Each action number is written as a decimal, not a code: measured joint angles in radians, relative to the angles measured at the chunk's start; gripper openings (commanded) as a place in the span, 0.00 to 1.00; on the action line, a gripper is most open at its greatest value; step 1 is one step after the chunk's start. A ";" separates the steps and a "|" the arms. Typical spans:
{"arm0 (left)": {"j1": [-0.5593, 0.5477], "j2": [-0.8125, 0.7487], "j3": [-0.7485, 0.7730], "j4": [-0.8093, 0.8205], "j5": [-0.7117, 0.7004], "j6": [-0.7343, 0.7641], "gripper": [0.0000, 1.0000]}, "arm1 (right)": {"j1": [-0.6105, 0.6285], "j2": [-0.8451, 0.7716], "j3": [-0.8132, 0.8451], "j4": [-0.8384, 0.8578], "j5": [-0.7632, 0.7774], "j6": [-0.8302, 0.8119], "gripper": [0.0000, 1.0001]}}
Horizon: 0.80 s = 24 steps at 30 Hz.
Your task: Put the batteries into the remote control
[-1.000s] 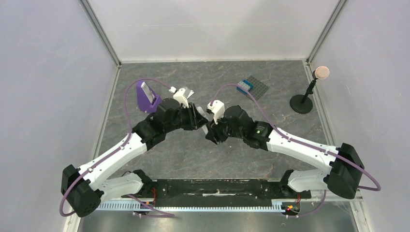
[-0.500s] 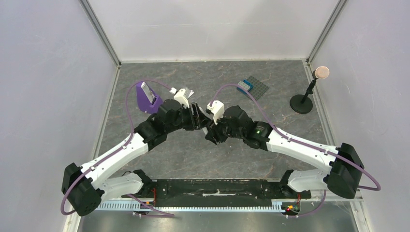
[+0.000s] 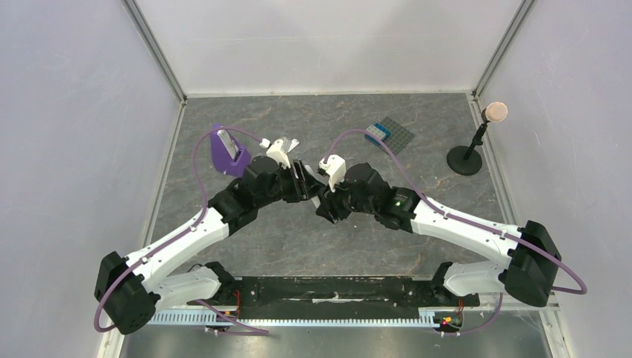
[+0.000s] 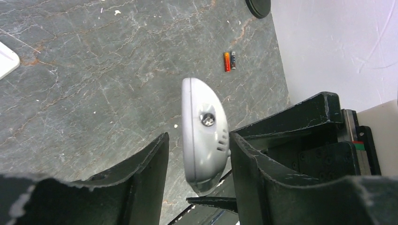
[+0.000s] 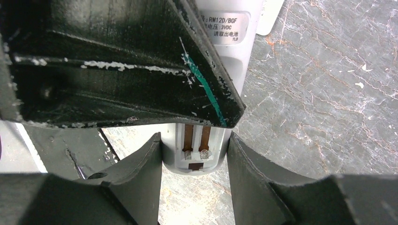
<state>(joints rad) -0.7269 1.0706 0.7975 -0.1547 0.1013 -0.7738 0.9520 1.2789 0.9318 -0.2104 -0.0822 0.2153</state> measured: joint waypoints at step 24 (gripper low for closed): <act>0.000 -0.097 -0.116 0.094 -0.095 -0.064 0.23 | 0.000 -0.002 -0.023 0.037 -0.039 0.027 0.11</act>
<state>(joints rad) -0.7269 0.9733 0.6819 -0.0608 0.0059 -0.8379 0.9520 1.2766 0.9092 -0.1738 -0.1207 0.2428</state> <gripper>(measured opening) 0.453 0.484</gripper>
